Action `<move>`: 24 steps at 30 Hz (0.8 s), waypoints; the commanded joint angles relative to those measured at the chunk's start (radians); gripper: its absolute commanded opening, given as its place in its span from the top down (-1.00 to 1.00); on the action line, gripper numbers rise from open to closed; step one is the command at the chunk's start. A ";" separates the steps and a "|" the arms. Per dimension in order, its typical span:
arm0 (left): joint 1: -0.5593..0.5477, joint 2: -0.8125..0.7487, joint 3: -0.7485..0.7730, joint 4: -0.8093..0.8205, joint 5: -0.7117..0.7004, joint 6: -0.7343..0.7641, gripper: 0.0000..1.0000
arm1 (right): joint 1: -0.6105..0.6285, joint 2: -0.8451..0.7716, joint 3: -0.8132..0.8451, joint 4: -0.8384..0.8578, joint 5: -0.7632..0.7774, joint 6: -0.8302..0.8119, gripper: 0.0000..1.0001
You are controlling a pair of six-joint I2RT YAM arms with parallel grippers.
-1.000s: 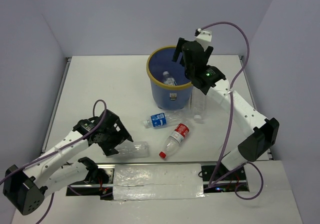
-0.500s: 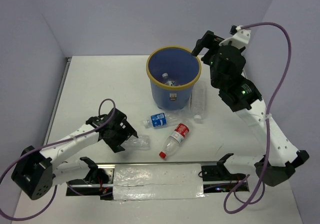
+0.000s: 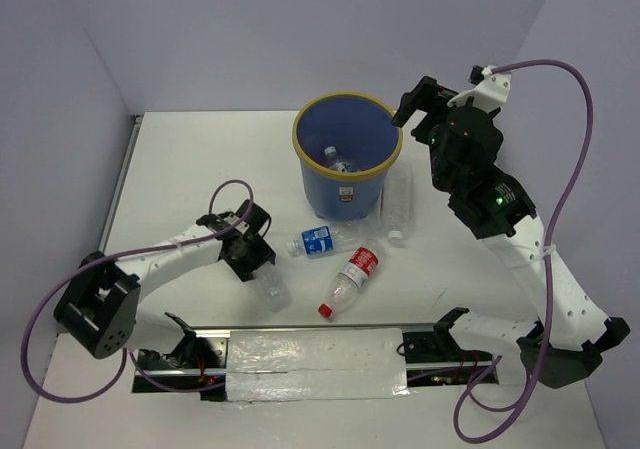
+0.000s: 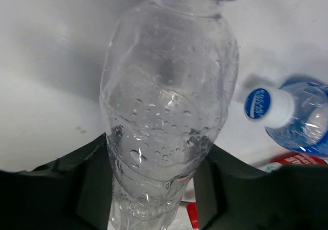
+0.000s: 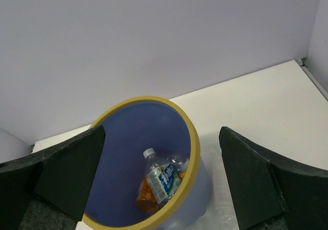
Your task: Put the plastic bottles in the bin
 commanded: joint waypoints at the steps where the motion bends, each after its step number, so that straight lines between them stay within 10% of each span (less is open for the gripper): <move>1: -0.002 -0.111 0.118 -0.149 -0.147 0.056 -0.11 | 0.009 -0.042 -0.005 -0.012 0.011 -0.002 -0.99; 12: 0.006 -0.182 0.748 -0.038 -0.357 0.719 -0.28 | 0.009 -0.130 -0.091 -0.247 0.009 0.102 -0.99; 18: 0.005 0.089 1.200 0.041 -0.238 0.818 -0.32 | 0.008 -0.229 -0.330 -0.449 -0.043 0.356 -0.99; 24: 0.002 0.254 1.282 0.188 -0.114 0.806 -0.35 | 0.009 -0.350 -0.603 -0.485 -0.126 0.475 -0.99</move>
